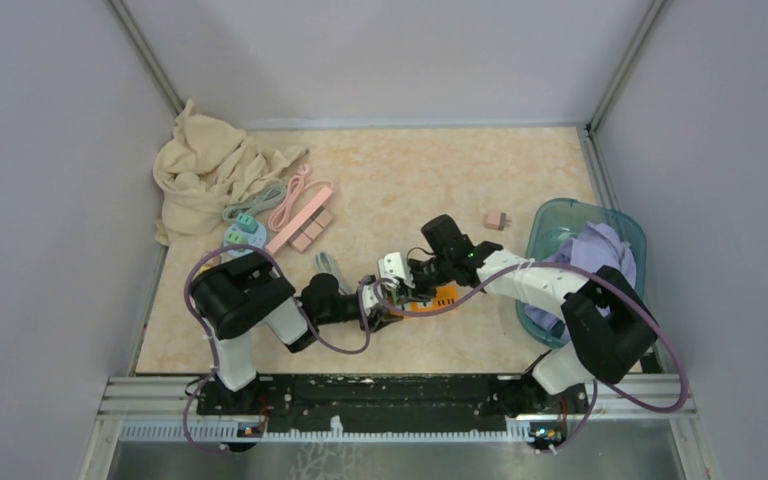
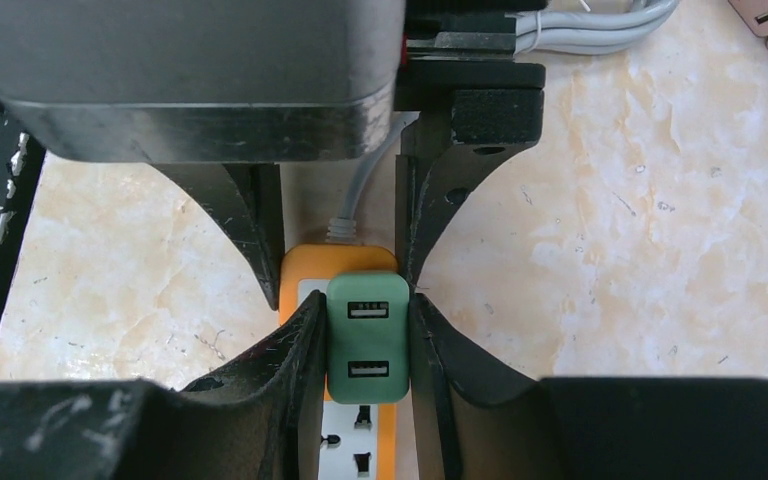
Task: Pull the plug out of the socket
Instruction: Remove the plug from the socket.
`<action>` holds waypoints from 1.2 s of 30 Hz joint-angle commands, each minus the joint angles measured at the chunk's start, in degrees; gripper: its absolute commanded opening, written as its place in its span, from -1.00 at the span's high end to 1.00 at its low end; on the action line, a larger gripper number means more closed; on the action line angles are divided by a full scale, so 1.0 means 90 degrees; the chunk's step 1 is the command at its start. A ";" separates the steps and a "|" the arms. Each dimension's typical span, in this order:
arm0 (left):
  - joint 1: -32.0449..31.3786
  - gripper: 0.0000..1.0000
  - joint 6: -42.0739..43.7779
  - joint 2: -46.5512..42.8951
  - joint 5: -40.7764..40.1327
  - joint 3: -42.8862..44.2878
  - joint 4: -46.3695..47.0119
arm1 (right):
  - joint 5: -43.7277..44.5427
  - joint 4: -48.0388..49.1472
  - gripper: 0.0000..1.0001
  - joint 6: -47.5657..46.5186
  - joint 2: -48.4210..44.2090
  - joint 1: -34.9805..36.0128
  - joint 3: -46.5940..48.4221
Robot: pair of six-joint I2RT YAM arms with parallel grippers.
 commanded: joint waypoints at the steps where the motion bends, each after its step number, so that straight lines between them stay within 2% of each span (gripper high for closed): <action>1: -0.0013 0.60 0.0042 0.0086 0.0248 0.0098 0.0056 | -0.0632 -0.0427 1.00 -0.0643 -0.0226 -0.0013 0.0071; 5: 0.0026 0.71 -0.0055 0.0203 0.0351 0.0090 0.0251 | -0.0779 -0.0402 1.00 -0.0617 -0.0192 0.0163 0.0029; 10: 0.0022 0.79 -0.0115 0.0256 0.0346 0.0011 0.0459 | -0.0508 0.0346 1.00 0.0438 -0.0154 0.0255 0.0073; 15: 0.0023 0.86 -0.0135 0.0250 0.0279 -0.0086 0.0664 | -0.0351 0.0517 1.00 0.0756 -0.0157 -0.0056 0.0110; 20: 0.0022 0.92 -0.0167 0.0244 0.0241 -0.0087 0.0654 | -0.0297 0.0165 1.00 0.0174 -0.0313 -0.0339 0.0054; 24: 0.0032 0.93 -0.0190 0.0235 0.0220 -0.0077 0.0643 | -0.0736 -0.0295 1.00 -0.0420 -0.0348 -0.0370 0.0004; 27: 0.0031 0.94 -0.0187 0.0208 0.0210 -0.0086 0.0637 | -0.1019 -0.0326 1.00 -0.0433 -0.0371 -0.0273 -0.0031; 36: 0.0032 0.94 -0.0201 0.0203 0.0199 -0.0096 0.0635 | -0.0710 0.1415 1.00 0.1164 -0.0612 0.0103 -0.0365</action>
